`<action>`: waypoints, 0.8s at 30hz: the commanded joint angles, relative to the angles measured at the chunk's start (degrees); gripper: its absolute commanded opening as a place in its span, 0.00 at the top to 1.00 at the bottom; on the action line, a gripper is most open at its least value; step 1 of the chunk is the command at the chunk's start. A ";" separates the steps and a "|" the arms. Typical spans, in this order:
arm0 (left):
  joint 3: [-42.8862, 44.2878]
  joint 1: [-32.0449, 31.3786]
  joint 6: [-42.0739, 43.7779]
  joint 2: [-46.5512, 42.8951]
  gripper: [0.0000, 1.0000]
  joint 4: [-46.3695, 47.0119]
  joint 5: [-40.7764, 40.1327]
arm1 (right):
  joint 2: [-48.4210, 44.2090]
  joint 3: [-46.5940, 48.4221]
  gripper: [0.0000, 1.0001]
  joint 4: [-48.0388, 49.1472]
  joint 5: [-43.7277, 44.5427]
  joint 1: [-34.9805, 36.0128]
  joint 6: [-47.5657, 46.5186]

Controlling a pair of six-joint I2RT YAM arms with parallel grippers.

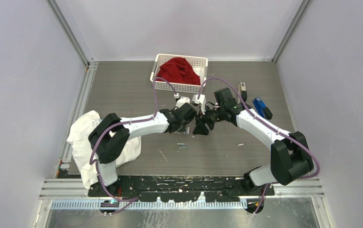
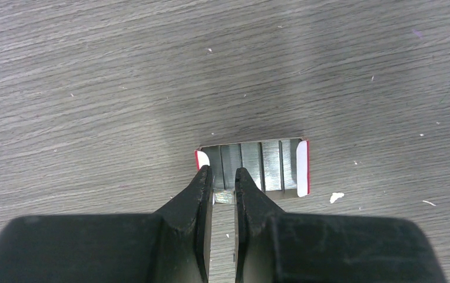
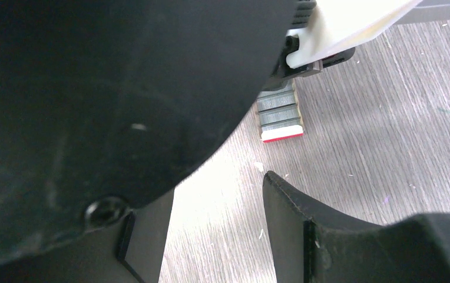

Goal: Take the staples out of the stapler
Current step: Place the staple in the staple box.

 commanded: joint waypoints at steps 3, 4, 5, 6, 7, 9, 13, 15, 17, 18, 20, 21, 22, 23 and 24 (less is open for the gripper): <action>2.11 0.05 0.00 0.69 0.98 -1.60 -0.27 | -0.59 2.41 0.39 1.79 -1.16 0.34 -0.14; 2.13 0.06 0.00 0.61 0.98 -1.80 -0.18 | -0.53 2.39 0.38 1.78 -1.19 0.35 -0.18; 2.14 0.06 -0.11 0.62 0.97 -2.02 -0.18 | -0.51 2.46 0.38 1.81 -1.19 0.36 -0.14; 2.15 0.06 -0.10 0.56 0.97 -2.14 -0.21 | -0.51 2.41 0.39 1.77 -1.23 0.39 -0.14; 2.11 0.06 -0.10 0.59 0.97 -2.18 -0.12 | -0.50 2.46 0.39 1.76 -1.24 0.37 -0.16; 2.22 0.06 -0.10 0.63 0.97 -2.34 0.08 | -0.59 2.45 0.38 1.83 -1.24 0.38 -0.14; 2.51 0.06 -0.10 0.99 0.96 -2.99 0.04 | -0.50 2.41 0.39 1.80 -1.24 0.37 -0.14; 2.71 0.06 -0.10 1.20 0.95 -3.14 0.09 | -0.50 2.44 0.39 1.77 -1.23 0.34 -0.14; 3.01 0.06 -0.01 1.46 0.95 -3.45 0.09 | -0.50 2.47 0.39 1.82 -1.24 0.31 -0.14; 3.18 0.08 -0.01 1.62 0.94 -3.61 0.10 | -0.50 2.46 0.39 1.82 -1.28 0.35 -0.14; 3.37 0.05 0.06 1.90 0.94 -3.83 0.13 | -0.46 2.37 0.39 1.82 -1.31 0.35 -0.14; 3.39 -0.01 0.08 1.94 0.94 -3.85 0.17 | -0.46 2.40 0.39 1.76 -1.32 0.36 -0.09; 3.46 0.05 0.08 1.94 0.94 -3.86 0.10 | -0.43 2.43 0.39 1.80 -1.33 0.37 -0.13; 3.53 0.05 0.08 1.95 0.94 -3.88 0.09 | -0.42 2.41 0.39 1.76 -1.28 0.42 -0.14; 3.56 0.06 0.16 1.99 0.94 -3.86 0.03 | -0.44 2.36 0.39 1.78 -1.32 0.41 -0.14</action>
